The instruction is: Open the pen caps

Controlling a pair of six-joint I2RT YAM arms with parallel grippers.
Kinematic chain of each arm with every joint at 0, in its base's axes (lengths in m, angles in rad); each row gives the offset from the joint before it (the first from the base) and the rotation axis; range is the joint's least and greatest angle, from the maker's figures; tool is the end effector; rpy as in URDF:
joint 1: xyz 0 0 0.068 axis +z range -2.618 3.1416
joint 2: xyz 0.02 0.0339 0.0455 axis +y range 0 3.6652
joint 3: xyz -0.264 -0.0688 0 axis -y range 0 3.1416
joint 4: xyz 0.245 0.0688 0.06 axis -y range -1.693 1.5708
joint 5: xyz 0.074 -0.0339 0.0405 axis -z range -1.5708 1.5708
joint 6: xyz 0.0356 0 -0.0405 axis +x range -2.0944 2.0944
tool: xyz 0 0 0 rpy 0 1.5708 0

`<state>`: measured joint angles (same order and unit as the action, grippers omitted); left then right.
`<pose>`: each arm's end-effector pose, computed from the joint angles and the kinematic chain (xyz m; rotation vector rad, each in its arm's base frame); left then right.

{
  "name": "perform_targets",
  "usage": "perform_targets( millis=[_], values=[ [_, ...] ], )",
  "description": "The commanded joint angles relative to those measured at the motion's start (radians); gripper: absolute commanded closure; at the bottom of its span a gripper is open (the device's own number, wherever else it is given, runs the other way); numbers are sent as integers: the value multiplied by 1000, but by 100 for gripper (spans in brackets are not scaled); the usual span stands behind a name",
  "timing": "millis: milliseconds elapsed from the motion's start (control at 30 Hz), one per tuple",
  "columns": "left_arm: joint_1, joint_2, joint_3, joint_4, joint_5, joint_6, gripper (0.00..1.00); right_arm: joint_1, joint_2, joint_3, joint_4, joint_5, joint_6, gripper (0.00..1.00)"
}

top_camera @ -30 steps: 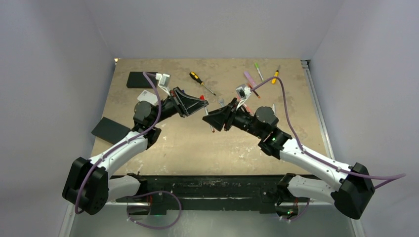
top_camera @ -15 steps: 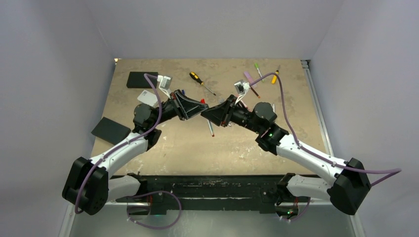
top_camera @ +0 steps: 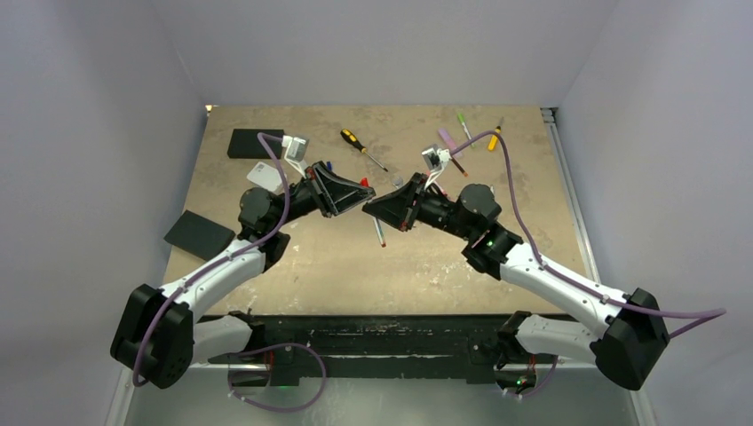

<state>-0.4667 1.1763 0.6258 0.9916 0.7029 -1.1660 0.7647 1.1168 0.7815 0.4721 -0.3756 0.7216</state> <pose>0.2131 -0.1331 0.3234 0.2545 1.4405 -1.7738 0.1796 0.1904 0.3414 -0.3802 1.5796 1.4542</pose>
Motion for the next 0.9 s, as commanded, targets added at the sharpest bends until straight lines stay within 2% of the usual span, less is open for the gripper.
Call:
perform_targets(
  millis=[0,67,200,367,533,667,800,867],
  values=[
    [-1,-18,11,39,-12,11,100,-1,-21,12,20,-28,2,97],
    [-1,-21,11,36,-9,12,100,-1,-15,20,24,-32,2,100],
    [-1,-37,11,20,-12,20,100,-1,-8,20,26,-22,2,100],
    [46,-64,64,-40,-92,2,100,-1,-12,10,23,10,-14,100],
    [170,3,124,158,-129,-167,100,-1,-35,-5,-11,39,-16,100],
    [198,52,157,227,-179,-216,100,-1,-39,-16,-27,40,-7,100],
    [198,71,195,189,-194,-198,100,-1,-55,-22,-47,73,-6,100],
    [198,64,224,77,-174,-139,100,0,-56,16,-157,161,-31,100]
  ],
)
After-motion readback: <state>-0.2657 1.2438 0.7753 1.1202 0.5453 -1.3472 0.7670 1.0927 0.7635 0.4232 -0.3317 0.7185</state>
